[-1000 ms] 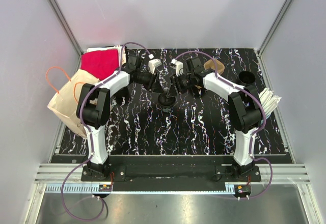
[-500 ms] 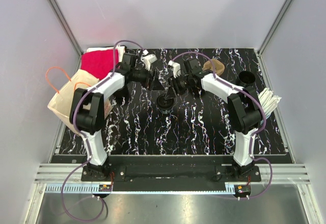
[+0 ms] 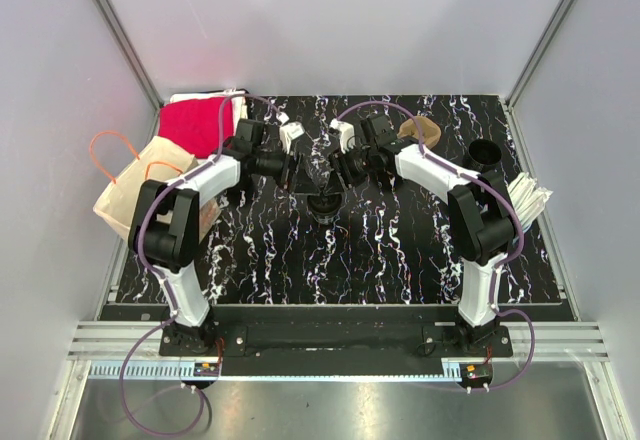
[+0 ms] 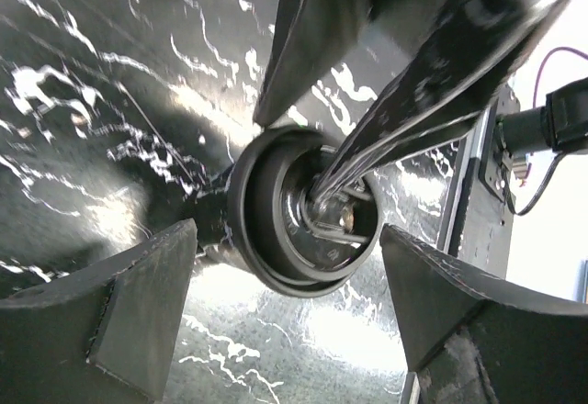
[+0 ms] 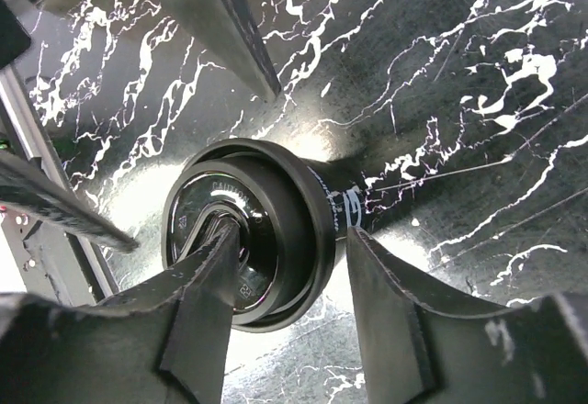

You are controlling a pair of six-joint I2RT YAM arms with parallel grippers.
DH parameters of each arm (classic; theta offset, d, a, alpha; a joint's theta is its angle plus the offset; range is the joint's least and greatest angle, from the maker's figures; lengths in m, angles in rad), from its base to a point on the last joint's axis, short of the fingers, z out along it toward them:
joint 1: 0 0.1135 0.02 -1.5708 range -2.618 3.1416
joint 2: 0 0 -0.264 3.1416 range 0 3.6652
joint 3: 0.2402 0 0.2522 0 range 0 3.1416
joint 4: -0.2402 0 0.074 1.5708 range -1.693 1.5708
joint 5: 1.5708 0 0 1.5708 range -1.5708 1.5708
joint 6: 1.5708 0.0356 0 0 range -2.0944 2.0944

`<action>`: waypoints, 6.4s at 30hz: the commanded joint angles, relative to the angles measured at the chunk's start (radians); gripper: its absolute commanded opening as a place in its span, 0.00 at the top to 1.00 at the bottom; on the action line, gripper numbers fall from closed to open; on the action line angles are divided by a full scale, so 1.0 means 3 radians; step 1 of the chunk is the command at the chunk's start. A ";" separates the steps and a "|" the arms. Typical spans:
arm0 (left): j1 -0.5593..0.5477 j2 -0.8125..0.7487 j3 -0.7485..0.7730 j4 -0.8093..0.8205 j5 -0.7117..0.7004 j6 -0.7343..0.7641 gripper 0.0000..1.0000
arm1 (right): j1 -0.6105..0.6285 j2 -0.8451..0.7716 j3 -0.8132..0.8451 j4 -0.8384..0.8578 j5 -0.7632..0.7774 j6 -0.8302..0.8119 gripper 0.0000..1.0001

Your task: Pack the takeout coffee

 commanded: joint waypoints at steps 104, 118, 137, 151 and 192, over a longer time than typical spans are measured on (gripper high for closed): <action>-0.0232 0.0395 0.0517 -0.0655 -0.0645 0.0322 0.32 | -0.0377 0.0078 -0.0133 -0.0240 -0.0740 -0.0005 0.59; -0.0232 0.0517 0.0568 -0.0778 -0.0814 0.0388 0.32 | -0.0367 -0.0107 -0.0383 -0.0245 -0.0796 -0.0046 0.59; -0.0242 0.0574 0.0707 -0.0860 -0.0875 0.0414 0.32 | -0.0351 -0.0240 -0.0522 -0.0286 -0.0862 -0.0046 0.57; -0.0201 0.0374 0.0885 -0.0773 -0.0400 0.0296 0.25 | -0.0351 -0.0413 -0.0409 -0.0281 -0.0980 0.0046 0.54; -0.0308 0.0522 0.0589 -0.0835 -0.0262 0.0521 0.36 | -0.0351 -0.0209 -0.0527 -0.0138 -0.1062 0.0128 0.55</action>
